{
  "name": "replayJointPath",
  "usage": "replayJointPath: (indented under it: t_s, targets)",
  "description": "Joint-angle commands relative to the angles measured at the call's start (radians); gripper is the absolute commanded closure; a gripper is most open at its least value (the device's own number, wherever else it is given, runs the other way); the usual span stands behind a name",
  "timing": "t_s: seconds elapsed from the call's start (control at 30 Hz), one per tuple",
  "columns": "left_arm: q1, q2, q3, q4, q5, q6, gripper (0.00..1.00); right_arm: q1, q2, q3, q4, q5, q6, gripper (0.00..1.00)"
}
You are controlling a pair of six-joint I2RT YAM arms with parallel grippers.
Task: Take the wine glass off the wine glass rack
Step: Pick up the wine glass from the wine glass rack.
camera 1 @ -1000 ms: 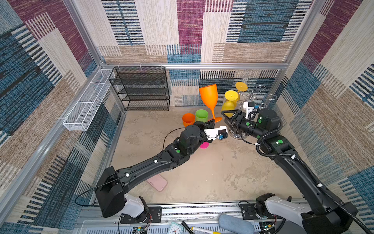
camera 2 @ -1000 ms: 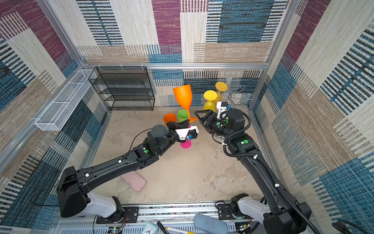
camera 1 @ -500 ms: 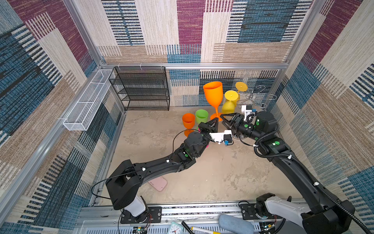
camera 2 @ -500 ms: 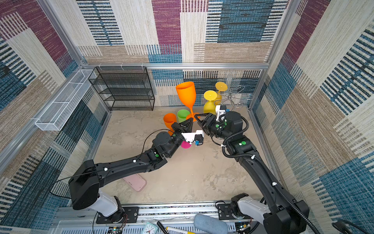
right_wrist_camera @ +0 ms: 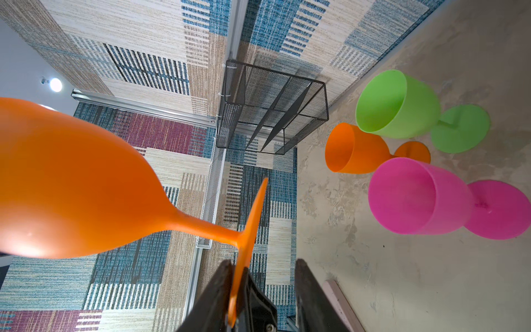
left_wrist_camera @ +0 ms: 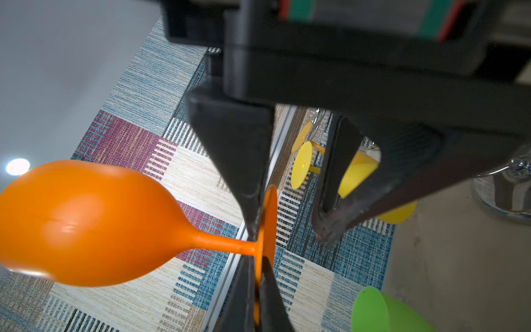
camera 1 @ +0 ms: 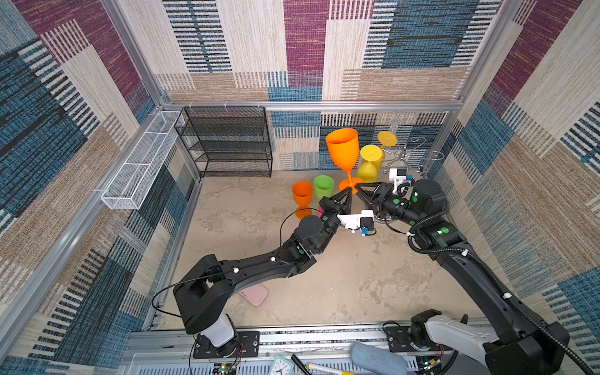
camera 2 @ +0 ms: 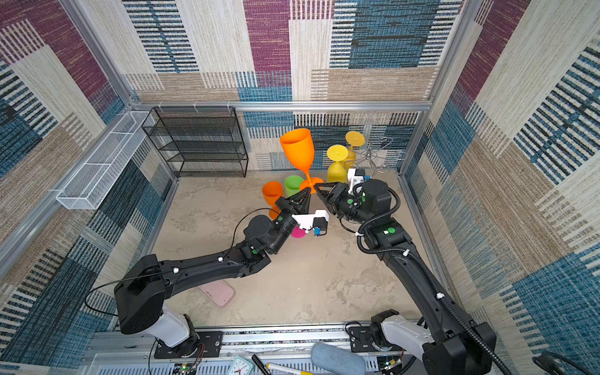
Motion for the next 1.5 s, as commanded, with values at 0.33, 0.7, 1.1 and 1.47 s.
replayJointPath:
  t_s: [0.33, 0.7, 1.1, 1.47]
  targets:
    - [-0.018, -0.030, -0.026, 0.097, -0.011, 0.024, 1.00, -0.001, -0.029, -0.022, 0.056, 0.057, 0.028, 0.93]
    - [-0.038, -0.051, -0.042, 0.105, -0.059, -0.025, 0.85, 0.000, -0.077, -0.069, 0.125, 0.097, 0.052, 1.00]
    - [-0.056, -0.258, -0.121, -0.095, -0.194, -0.251, 0.51, 0.000, -0.138, -0.108, 0.180, 0.153, 0.027, 1.00]
    - [0.044, -0.536, 0.082, -0.997, -0.083, -0.955, 0.34, 0.000, -0.169, -0.174, 0.269, 0.199, -0.135, 1.00]
